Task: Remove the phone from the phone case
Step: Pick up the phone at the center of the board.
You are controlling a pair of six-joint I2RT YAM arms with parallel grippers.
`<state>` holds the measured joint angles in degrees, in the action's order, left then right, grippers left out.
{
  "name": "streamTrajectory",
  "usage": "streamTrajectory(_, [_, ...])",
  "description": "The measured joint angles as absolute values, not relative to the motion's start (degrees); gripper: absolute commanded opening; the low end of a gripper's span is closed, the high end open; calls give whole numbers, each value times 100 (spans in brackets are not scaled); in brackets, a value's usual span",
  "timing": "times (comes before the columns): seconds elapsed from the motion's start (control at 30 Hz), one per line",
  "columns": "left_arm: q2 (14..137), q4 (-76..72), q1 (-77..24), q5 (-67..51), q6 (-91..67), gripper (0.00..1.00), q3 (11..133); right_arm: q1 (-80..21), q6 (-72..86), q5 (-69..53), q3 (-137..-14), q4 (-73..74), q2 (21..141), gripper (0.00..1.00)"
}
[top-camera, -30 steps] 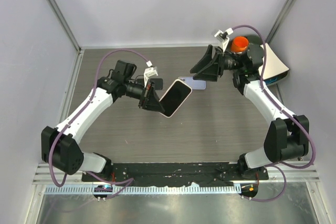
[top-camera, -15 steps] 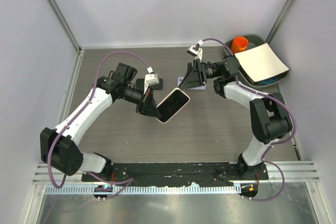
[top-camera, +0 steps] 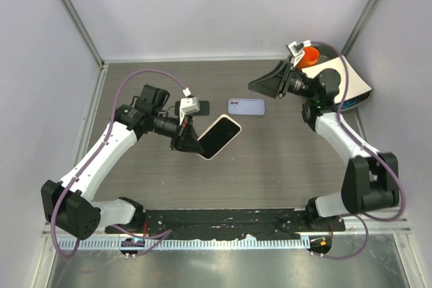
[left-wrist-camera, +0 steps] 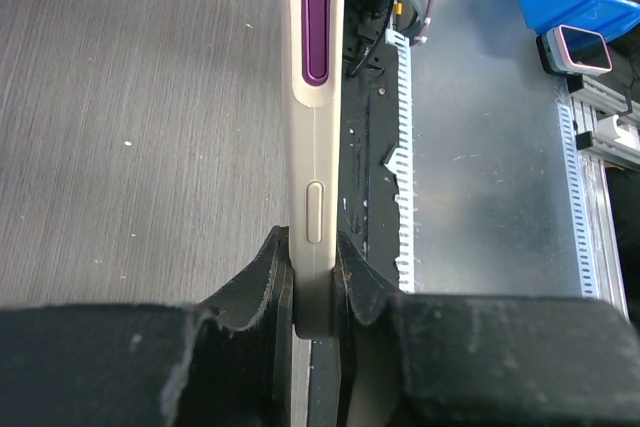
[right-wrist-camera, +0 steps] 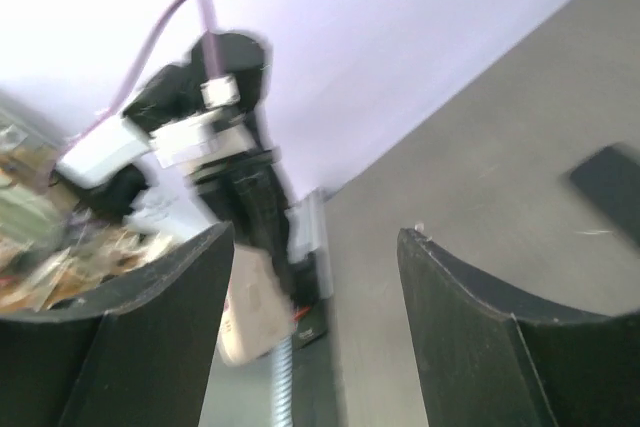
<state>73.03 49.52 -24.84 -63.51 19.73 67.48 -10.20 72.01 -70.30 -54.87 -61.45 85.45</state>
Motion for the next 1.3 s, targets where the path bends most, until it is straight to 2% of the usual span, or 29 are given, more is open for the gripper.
streamTrajectory(0.03, [7231,4936,-2471,-6355,1966,0,6711,-906,6313,-6613,-5572,-5122,8202,72])
streamTrajectory(0.17, [6965,4917,-2453,-6355,1966,0,6604,-947,4115,-6012,-6222,-2877,7693,72])
streamTrajectory(0.43, [6816,5223,-2436,-6204,2338,0,6554,-1299,-414,-6042,-8025,1962,8195,73])
streamTrajectory(0.6, [6816,5520,-2436,-6031,2637,0,6508,-2187,-2687,-5846,-8541,4519,8407,73])
streamTrajectory(0.8, [6803,5704,-2456,-5909,2816,0,6388,-2884,-3588,-5625,-8543,5478,8405,72])
streamTrajectory(1.17, [6707,5706,-2438,-5815,2897,0,6246,-3131,-3719,-4757,-8578,5566,8405,72])
streamTrajectory(1.3, [6657,5655,-2434,-5793,2897,0,6187,-3098,-4171,-4552,-8954,6184,8543,72])
